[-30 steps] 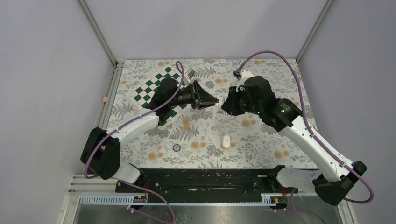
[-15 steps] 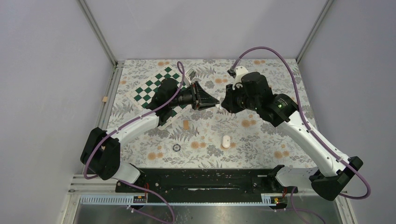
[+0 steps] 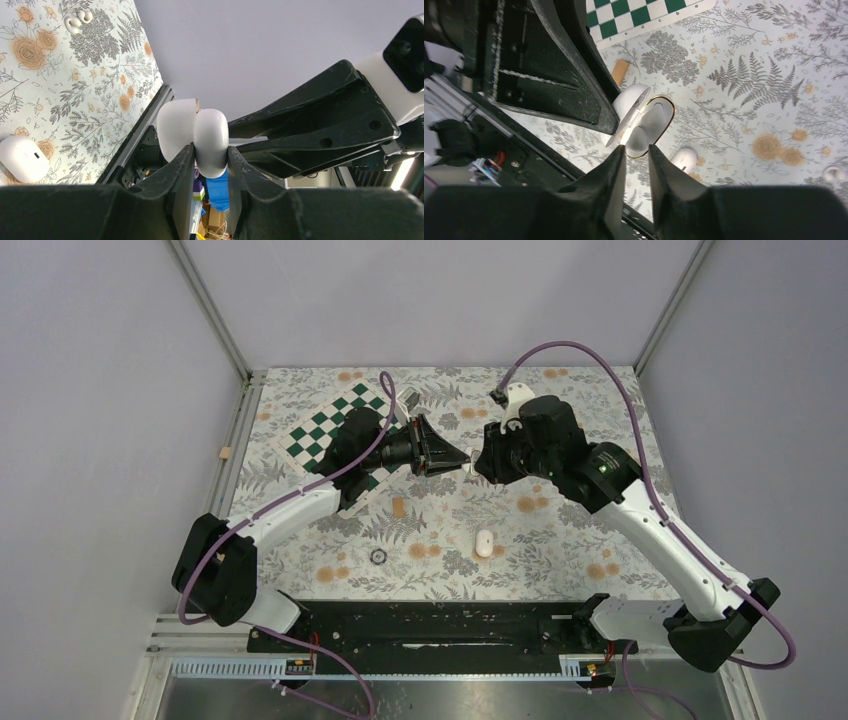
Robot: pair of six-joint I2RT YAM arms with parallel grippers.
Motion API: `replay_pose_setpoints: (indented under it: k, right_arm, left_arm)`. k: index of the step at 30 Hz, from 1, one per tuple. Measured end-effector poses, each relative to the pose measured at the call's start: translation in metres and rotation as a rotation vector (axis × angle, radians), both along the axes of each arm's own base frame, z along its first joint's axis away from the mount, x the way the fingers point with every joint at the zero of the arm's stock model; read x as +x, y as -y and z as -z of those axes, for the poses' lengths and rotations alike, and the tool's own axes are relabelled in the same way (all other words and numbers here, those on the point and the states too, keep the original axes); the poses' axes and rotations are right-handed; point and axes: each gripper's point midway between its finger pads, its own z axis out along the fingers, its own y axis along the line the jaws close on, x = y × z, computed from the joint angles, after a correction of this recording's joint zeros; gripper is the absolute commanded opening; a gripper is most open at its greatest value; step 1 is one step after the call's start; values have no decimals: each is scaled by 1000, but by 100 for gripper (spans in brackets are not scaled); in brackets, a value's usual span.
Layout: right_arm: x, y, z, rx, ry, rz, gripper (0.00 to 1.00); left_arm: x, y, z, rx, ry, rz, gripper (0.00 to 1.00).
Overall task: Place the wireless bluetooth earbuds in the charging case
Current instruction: Close the charging case.
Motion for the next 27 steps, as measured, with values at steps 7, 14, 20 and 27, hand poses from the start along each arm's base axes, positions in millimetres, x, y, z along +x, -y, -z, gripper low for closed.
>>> replay_pose_setpoints:
  k: [7, 14, 20, 27]
  right_arm:
    - [4, 26, -23, 174, 9, 108, 59]
    - [30, 61, 27, 510, -199, 323, 50]
    - [34, 42, 79, 658, -458, 361, 51]
    - [43, 14, 38, 827, -425, 208, 51]
  left_arm:
    - [-1, 0, -2, -6, 9, 4, 0]
    - [1, -2, -18, -66, 31, 9, 0]
    - [-1, -5, -40, -158, 47, 15, 0]
    - [-5, -6, -53, -207, 63, 33, 0]
